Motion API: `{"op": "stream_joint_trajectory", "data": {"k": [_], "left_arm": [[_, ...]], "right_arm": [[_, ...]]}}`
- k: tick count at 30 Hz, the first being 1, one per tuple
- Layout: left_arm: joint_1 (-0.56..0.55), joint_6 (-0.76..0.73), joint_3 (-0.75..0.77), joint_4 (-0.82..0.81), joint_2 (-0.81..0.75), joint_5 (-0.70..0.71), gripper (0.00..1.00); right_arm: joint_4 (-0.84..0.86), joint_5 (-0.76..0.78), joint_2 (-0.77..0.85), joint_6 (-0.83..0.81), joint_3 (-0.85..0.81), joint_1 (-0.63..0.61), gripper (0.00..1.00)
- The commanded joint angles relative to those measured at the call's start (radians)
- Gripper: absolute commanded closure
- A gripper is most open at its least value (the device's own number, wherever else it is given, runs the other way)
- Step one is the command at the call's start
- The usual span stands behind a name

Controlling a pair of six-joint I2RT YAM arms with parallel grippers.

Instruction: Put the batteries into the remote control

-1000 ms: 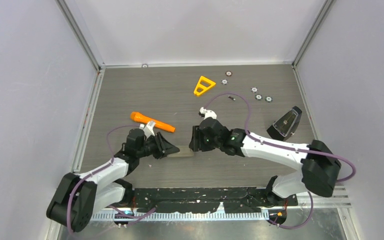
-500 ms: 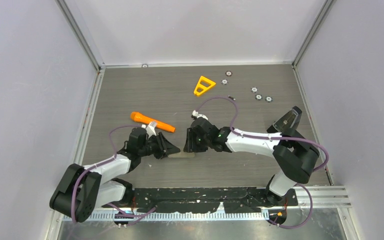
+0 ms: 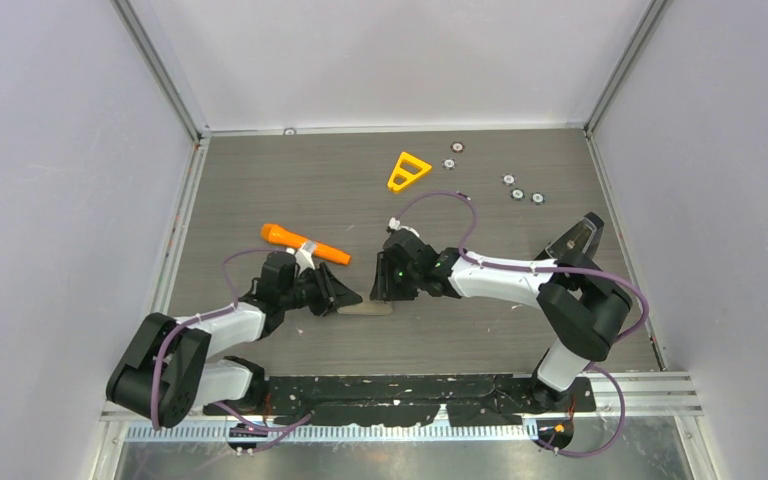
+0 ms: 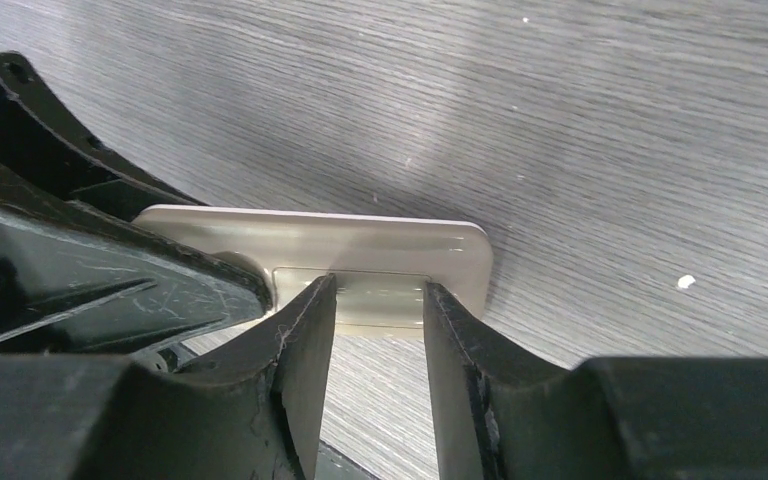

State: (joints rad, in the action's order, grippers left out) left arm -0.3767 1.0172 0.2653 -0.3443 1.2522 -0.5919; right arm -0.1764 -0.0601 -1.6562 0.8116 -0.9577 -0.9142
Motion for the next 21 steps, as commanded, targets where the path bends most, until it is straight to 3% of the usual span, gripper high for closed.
{"op": "stream_joint_trajectory", "data": {"k": [1, 17, 21], "left_arm": [[0.006, -0.072, -0.026, 0.155, 0.024, 0.136, 1.0], [0.009, -0.075, -0.029, 0.124, 0.035, 0.12, 1.0], [0.008, -0.075, -0.027, 0.122, 0.043, 0.121, 1.0]], "right_arm": [[-0.038, 0.055, 0.017, -0.008, -0.03, -0.003, 0.56], [0.038, -0.016, -0.022, 0.013, 0.0, -0.003, 0.54], [0.042, -0.008, -0.014, 0.024, 0.02, -0.003, 0.48]]}}
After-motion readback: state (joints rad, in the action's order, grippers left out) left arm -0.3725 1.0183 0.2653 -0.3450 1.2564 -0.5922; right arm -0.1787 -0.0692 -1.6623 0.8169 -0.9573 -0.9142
